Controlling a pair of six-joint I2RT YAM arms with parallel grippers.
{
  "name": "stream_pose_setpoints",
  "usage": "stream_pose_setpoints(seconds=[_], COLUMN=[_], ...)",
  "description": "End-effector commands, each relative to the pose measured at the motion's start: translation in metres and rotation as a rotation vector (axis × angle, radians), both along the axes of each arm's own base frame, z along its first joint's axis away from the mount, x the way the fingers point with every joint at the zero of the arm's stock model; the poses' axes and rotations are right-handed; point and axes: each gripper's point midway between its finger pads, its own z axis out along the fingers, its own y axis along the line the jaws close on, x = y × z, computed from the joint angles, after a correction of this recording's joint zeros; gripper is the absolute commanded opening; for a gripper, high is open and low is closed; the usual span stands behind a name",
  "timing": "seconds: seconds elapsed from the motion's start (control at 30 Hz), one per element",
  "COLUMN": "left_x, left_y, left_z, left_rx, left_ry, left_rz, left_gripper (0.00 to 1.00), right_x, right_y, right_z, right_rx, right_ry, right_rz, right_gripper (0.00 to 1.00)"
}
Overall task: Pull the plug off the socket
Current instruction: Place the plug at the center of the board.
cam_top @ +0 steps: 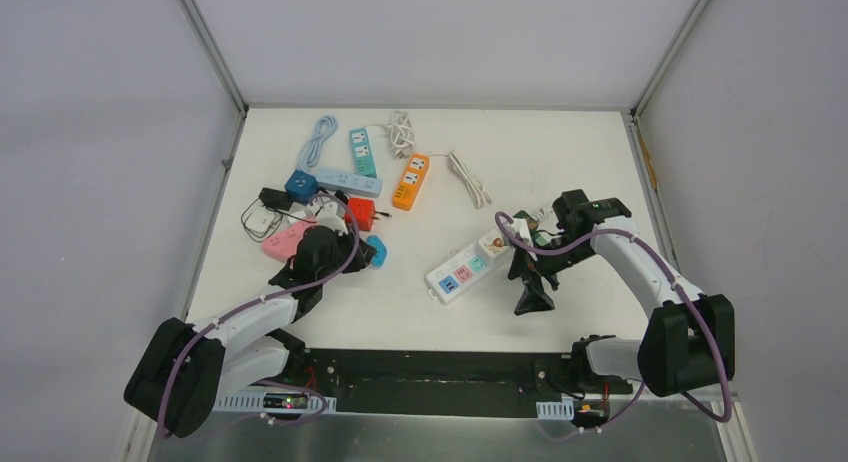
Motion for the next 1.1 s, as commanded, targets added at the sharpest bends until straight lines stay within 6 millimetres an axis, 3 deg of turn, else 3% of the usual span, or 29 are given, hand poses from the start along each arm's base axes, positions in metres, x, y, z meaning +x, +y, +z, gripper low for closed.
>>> stream_pose_setpoints(seconds=[0.0,0.17,0.2,0.43,0.6,0.73,1.07], left_x=[0.014,0.026,0.027,0.029,0.027,0.023,0.006], left_y=[0.014,0.028,0.031,0.048,0.055,0.058,0.043], left_z=[0.001,-0.001,-0.003,-0.016,-0.005,0.009,0.035], left_rx=[0.031,0.061,0.067,0.107,0.116,0.120,0.082], left_ry=[0.022,0.044,0.055,0.110,0.086,0.056,-0.011], left_rz=[0.087,0.159,0.175,0.261,0.290,0.282,0.150], left_gripper=[0.00,0.00,0.04,0.43,0.72,0.79,0.82], right_x=[0.003,0.003,0.003,0.003,0.003,0.003,0.004], right_y=[0.003,0.003,0.003,0.003,0.003,0.003,0.002], right_z=[0.005,0.006,0.005,0.005,0.005,0.005,0.006], right_rx=[0.030,0.031,0.031,0.030,0.030,0.029,0.028], right_ry=[-0.047,-0.050,-0.049,-0.051,-0.052,-0.052,-0.057], right_rz=[0.016,0.016,0.016,0.017,0.018,0.018,0.013], right_gripper=[0.97,0.97,0.97,0.97,0.98,0.98,1.00])
